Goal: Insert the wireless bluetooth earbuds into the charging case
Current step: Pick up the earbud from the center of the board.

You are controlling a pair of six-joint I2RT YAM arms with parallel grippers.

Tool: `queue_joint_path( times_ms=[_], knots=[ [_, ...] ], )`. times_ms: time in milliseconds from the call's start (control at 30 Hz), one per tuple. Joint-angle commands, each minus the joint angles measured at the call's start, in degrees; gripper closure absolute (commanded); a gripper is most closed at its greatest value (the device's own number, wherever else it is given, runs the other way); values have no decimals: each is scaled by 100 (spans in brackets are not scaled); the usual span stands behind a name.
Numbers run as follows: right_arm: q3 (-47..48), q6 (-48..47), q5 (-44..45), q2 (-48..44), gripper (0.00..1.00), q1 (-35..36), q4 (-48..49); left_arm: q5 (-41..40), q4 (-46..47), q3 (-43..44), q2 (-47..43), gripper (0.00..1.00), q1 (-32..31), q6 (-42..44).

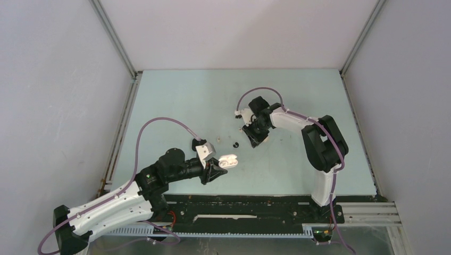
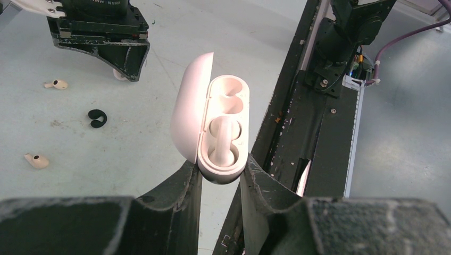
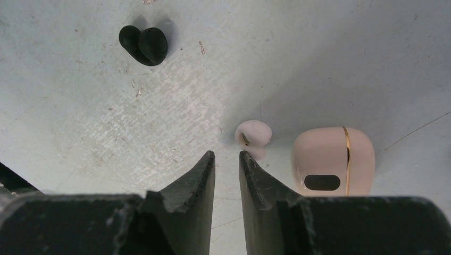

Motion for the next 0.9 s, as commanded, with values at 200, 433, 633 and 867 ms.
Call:
queue_joint_path(
  times_ms=[200,433,633,867],
  knots=[
    [199,-39,247,-61,73,-131,313,63,191,255,0,100,44,-79],
    [210,-106,383,-9,70,-199,352,112,202,263,38,100,44,-84],
    [204,-139,477,-34,70,-218,430,112,221,255,64,100,53,-91],
    [219,-142,660,-104,73,-228,508,97,234,249,60,100,62,-93]
  ],
)
